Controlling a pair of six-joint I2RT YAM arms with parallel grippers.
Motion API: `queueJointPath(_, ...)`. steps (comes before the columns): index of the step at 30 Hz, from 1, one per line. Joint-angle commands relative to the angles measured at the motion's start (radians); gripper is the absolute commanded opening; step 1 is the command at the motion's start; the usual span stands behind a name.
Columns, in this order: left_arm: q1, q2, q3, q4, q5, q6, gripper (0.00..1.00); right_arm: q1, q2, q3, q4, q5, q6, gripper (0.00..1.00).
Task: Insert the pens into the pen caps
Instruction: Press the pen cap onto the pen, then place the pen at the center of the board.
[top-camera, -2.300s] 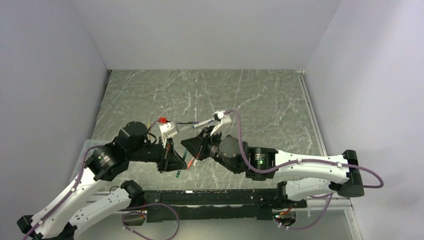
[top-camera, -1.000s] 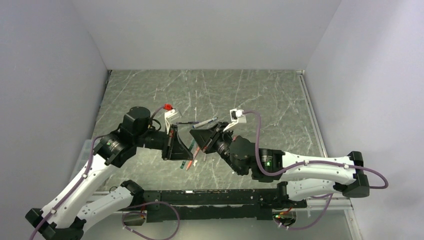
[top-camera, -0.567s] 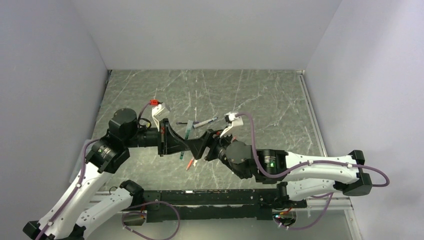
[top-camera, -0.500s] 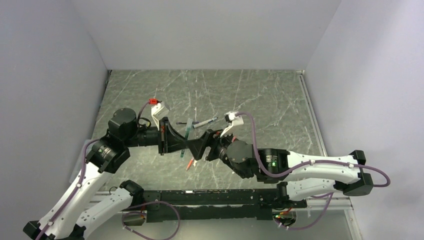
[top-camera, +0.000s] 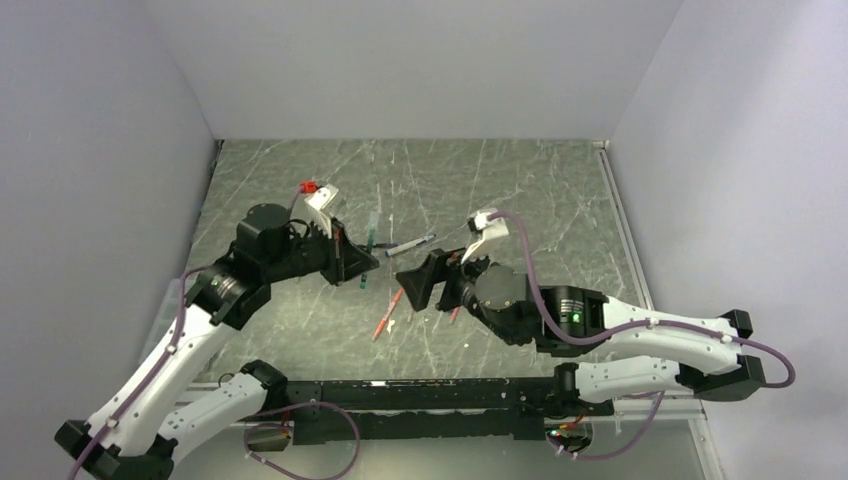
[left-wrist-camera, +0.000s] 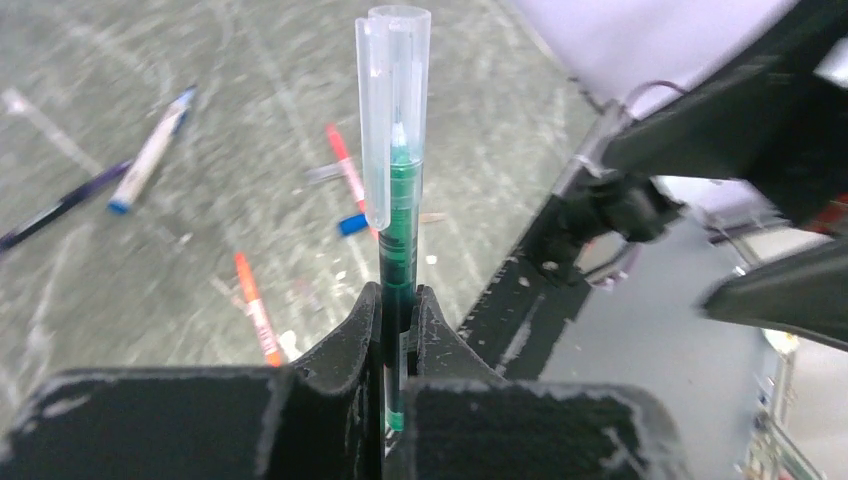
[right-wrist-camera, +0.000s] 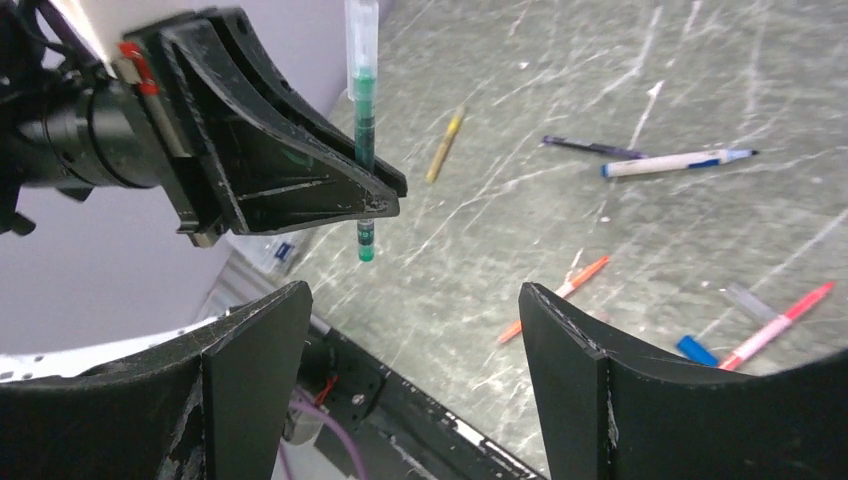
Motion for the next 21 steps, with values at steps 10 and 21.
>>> queueJointPath(10,0.078,0.35,0.155,-0.285,-0.516,-0.001,0.0,-0.086,-0.073,-0.028,-0.137,-0.002,0.014,0.8)
queueJointPath(21,0.215,0.657,0.184,-0.391,-0.701,-0.121,0.0,-0.086,-0.141,-0.11,-0.087,-0.046,-0.023,0.81)
